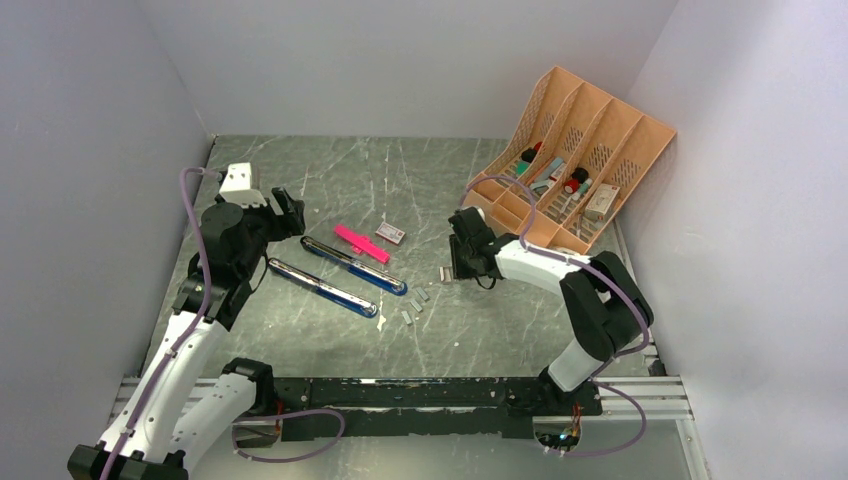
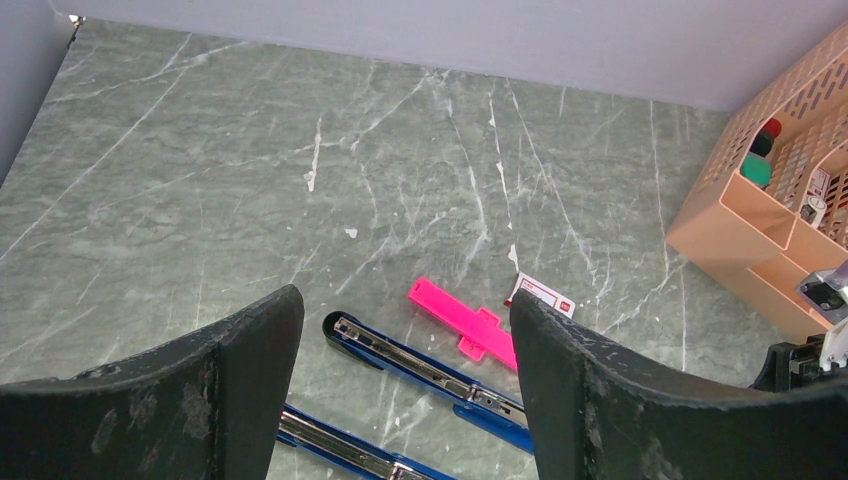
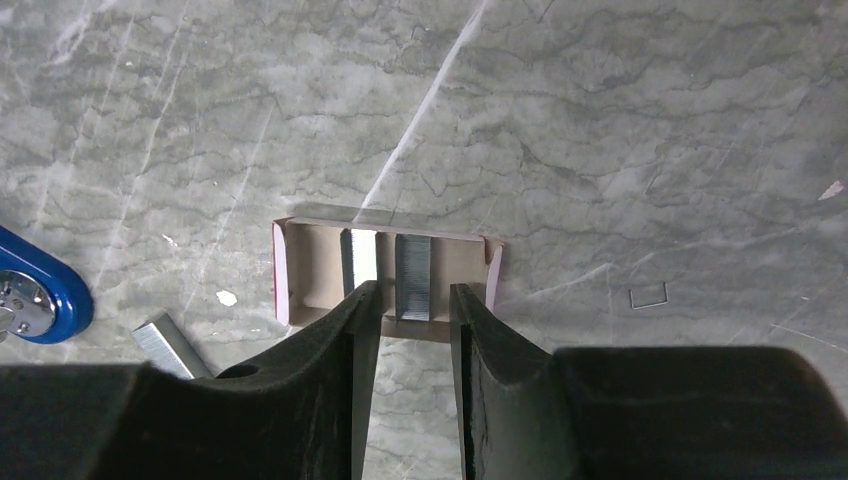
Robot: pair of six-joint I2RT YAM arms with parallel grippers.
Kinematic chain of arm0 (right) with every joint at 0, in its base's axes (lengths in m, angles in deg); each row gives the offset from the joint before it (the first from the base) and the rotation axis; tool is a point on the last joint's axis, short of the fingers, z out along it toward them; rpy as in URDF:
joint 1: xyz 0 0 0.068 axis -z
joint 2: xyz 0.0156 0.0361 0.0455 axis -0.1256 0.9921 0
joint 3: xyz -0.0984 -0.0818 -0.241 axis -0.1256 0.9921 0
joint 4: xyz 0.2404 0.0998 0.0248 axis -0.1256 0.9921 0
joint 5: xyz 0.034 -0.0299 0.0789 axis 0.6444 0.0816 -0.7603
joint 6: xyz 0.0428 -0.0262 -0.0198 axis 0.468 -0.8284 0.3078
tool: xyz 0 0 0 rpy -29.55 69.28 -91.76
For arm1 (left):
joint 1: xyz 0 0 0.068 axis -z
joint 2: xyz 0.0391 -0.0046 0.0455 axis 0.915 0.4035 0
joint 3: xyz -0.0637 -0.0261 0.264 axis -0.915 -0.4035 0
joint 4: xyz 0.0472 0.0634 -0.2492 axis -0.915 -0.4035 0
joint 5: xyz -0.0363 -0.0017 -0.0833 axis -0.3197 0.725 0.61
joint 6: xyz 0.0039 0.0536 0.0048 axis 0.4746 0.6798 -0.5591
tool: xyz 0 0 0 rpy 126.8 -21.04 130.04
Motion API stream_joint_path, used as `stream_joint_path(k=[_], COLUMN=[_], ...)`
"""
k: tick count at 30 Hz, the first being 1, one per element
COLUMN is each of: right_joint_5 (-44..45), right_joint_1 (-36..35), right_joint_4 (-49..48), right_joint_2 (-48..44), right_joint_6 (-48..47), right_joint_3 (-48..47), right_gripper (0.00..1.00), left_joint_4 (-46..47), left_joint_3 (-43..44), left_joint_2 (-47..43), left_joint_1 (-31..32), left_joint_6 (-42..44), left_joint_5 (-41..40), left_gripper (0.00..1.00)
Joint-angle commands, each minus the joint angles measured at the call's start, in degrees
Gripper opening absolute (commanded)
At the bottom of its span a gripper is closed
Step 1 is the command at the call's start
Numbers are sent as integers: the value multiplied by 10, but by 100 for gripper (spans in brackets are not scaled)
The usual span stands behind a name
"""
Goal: Load the staples into the stapler
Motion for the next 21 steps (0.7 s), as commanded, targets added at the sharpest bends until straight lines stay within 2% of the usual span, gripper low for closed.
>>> stream_joint_path(k=[1,14,21], right_joint_5=[-5,1,3], right_joint_1=[4,5,5], right_joint_4=[-4,1,2], right_joint_2=[14,14,10], right_joint_6=[2,2,2], right_joint_3=[-6,-8,-8], right_gripper=[35,27,27], left_joint_4=[16,15,16], left_joint_3=[2,2,2], left_joint_2=[-6,-6,-6], left_joint_1=[-6,-6,-6], left_joint_6=[4,3,4], left_joint_5=[12,12,12], left_gripper=[80,80,80])
